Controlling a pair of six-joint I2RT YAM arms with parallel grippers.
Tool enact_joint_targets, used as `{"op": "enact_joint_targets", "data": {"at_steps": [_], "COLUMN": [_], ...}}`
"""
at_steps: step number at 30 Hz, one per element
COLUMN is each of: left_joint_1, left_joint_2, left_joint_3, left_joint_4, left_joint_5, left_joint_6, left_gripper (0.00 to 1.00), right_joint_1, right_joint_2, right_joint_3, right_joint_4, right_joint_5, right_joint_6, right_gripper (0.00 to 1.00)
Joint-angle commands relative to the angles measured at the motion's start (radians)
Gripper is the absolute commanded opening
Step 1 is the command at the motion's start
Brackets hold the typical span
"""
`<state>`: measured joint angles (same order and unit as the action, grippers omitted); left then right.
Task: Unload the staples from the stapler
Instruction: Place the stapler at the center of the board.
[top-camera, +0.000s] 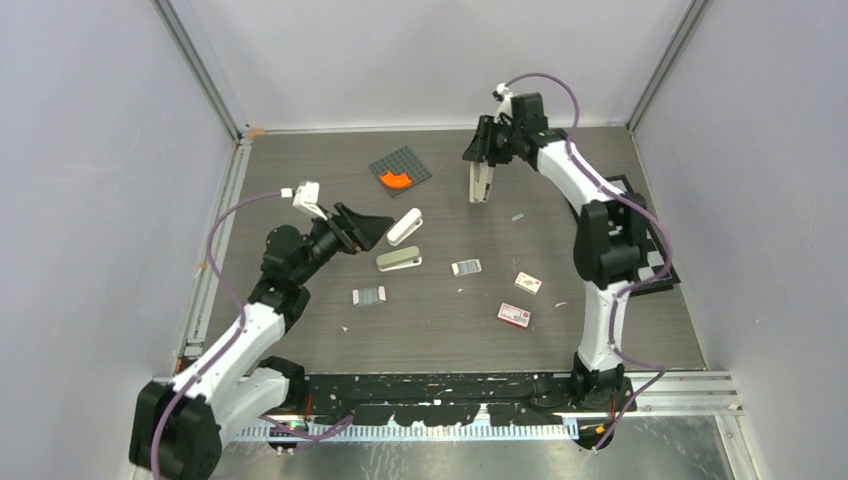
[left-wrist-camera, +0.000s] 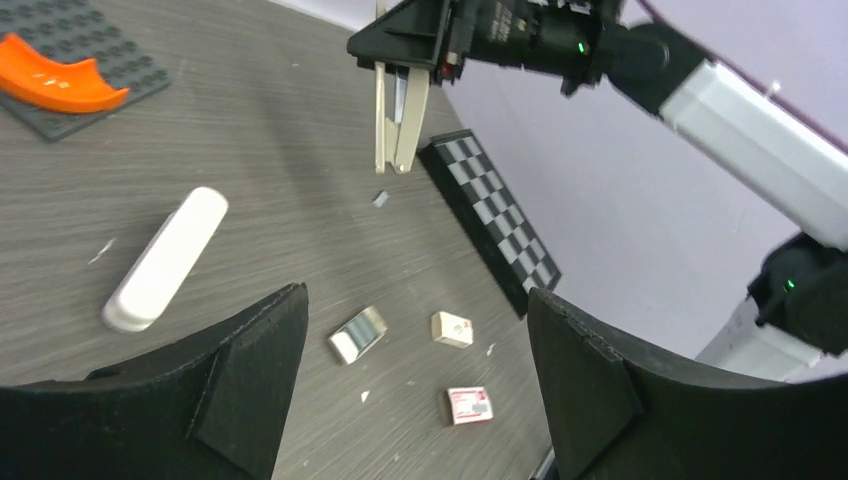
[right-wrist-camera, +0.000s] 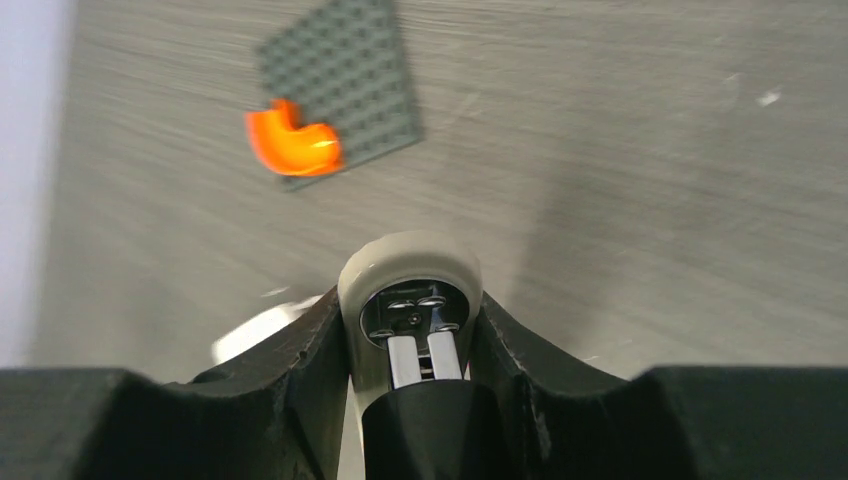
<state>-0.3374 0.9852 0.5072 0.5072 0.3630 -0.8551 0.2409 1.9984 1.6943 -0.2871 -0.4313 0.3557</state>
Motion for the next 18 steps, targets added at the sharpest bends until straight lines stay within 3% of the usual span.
{"op": "enact_joint_targets", "data": {"at_steps": [1, 6, 11, 14, 18], "left_joint_1": [0.006, 0.005, 0.005, 0.005, 0.005], "left_joint_2": [-0.145, -0.259, -0.305, -0.306, -0.292], "left_joint_3": [-0.057, -0.089, -0.092, -0.096, -0.092], "left_joint_4": [-0.227, -0.307, -0.343, -0.341, -0.335], "left_joint_5": [-0.1, -0.144, -0.158, -0.159, -0.152], "left_joint_6": [0.175, 0.196, 0.206, 0.205, 0.205], "left_gripper": [0.82, 0.83, 0.83, 0.84, 0.84], "right_joint_1": [0.071, 0.125, 0.147, 0.149, 0.155], "right_joint_2": [0.183, 0.42, 0.524, 0.541, 0.551], "right_joint_3": [0.34, 0.671, 0.77, 0.771, 0.778], "right_joint_4": [-0.386, -0.578, -0.602, -0.598, -0.592], "right_joint_5": [0.257, 0.462, 0.558, 0.555, 0.547], "right_joint_6": [-0.376, -0.535, -0.616, -0.622, -0.617], "right_gripper": [0.04, 0.07, 0.2, 0.4, 0.86]}}
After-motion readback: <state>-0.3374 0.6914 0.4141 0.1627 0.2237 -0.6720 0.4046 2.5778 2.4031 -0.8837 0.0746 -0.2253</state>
